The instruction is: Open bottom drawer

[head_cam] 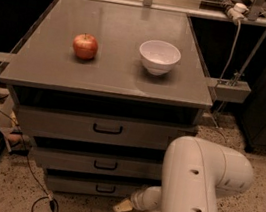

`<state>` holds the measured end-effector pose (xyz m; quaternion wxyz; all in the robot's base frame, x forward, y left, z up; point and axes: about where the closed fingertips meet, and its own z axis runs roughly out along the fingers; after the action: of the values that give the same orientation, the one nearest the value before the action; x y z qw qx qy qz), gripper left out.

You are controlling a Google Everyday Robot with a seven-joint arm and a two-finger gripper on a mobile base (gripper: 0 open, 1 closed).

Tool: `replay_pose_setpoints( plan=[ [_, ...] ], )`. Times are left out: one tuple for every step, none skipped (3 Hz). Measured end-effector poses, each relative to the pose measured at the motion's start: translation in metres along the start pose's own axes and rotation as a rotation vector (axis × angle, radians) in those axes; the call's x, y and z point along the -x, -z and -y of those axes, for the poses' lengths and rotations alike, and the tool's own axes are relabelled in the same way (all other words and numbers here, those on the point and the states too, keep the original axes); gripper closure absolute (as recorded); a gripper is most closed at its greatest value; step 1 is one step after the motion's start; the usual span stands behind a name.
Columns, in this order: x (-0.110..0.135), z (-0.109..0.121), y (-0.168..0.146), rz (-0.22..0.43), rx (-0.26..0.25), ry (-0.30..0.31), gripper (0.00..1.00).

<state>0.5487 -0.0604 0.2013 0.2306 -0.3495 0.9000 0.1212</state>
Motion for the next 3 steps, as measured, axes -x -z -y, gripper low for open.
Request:
replay_pose_setpoints(
  plan=[
    [0.004, 0.009, 0.0, 0.03, -0.006, 0.048, 0.0],
    [0.019, 0.021, 0.01, 0.082, -0.022, 0.101, 0.0],
    [0.018, 0.022, 0.002, 0.083, -0.013, 0.104, 0.0]
  ],
)
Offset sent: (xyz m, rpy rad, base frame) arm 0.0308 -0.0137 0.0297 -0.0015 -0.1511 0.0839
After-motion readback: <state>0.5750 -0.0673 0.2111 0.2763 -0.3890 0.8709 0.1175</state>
